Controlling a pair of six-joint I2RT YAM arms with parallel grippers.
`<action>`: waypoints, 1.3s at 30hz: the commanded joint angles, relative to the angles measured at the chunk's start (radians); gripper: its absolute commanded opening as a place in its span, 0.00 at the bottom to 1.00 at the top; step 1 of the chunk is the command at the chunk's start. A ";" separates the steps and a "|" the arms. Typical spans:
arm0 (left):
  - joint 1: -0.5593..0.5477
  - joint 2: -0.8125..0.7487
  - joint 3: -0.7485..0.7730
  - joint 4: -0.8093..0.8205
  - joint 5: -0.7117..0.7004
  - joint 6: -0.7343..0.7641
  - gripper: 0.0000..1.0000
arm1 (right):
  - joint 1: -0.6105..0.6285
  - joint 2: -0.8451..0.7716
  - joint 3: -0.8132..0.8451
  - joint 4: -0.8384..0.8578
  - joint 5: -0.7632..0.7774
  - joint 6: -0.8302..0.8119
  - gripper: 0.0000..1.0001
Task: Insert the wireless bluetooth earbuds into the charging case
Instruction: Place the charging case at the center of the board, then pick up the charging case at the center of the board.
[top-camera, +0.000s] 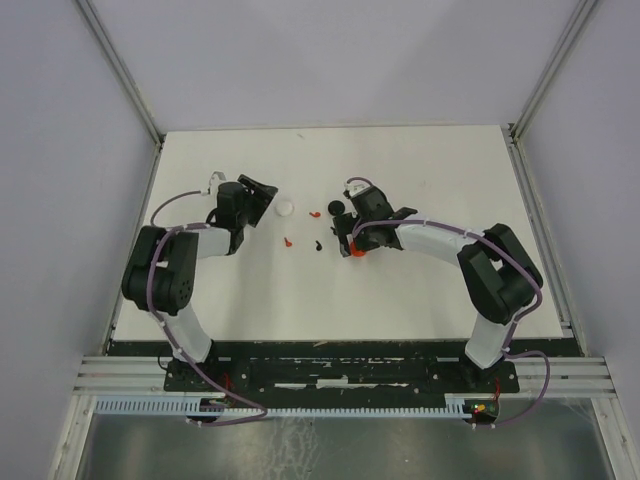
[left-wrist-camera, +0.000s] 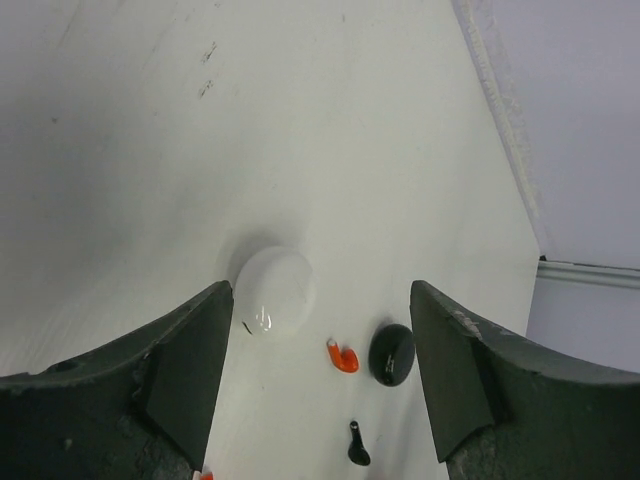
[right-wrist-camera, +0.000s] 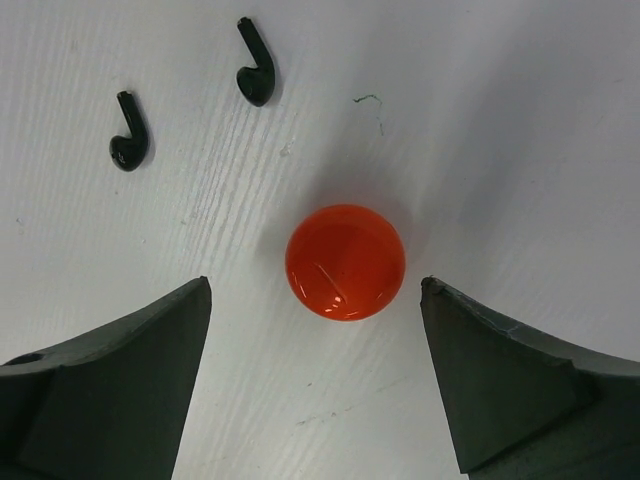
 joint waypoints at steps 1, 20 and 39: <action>0.006 -0.164 -0.048 -0.034 -0.041 0.045 0.78 | -0.005 0.025 0.030 0.013 -0.034 0.031 0.93; 0.006 -0.552 -0.221 -0.133 -0.084 0.039 0.79 | 0.066 0.037 0.014 0.022 -0.064 0.069 0.90; 0.007 -0.604 -0.245 -0.133 0.009 0.069 0.78 | 0.114 -0.050 0.033 -0.099 0.118 -0.041 0.90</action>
